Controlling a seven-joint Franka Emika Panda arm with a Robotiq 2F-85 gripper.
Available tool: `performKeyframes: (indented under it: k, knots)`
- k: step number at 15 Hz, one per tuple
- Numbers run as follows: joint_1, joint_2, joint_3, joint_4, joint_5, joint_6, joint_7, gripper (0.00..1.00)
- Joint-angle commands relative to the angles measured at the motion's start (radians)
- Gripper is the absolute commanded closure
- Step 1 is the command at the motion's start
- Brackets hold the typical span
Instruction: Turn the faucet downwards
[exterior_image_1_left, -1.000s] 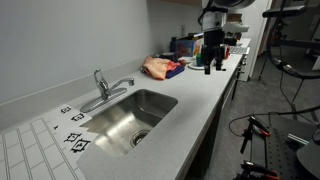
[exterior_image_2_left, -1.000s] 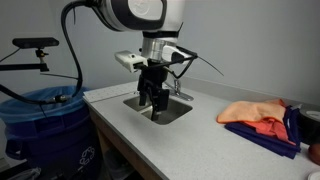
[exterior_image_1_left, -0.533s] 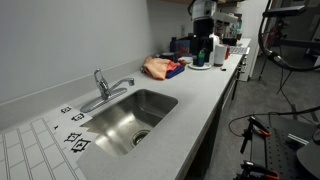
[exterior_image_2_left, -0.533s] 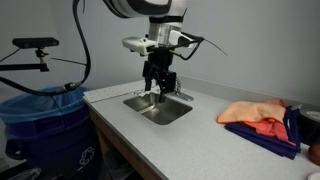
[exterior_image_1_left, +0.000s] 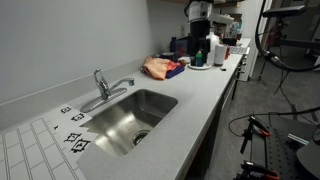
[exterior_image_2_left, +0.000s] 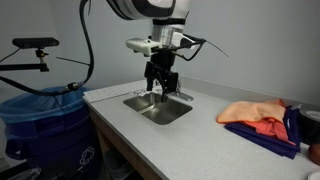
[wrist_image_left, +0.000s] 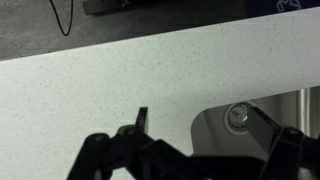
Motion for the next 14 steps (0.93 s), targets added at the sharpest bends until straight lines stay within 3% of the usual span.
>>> performKeyframes:
  k: [1, 8, 14]
  knots:
    - [0.0, 0.006, 0.003, 0.011, 0.008, -0.014, 0.003, 0.0]
    - [0.05, 0.031, 0.06, 0.152, 0.104, -0.03, 0.069, 0.0]
    - [0.087, 0.109, 0.113, 0.34, 0.104, -0.002, 0.142, 0.0]
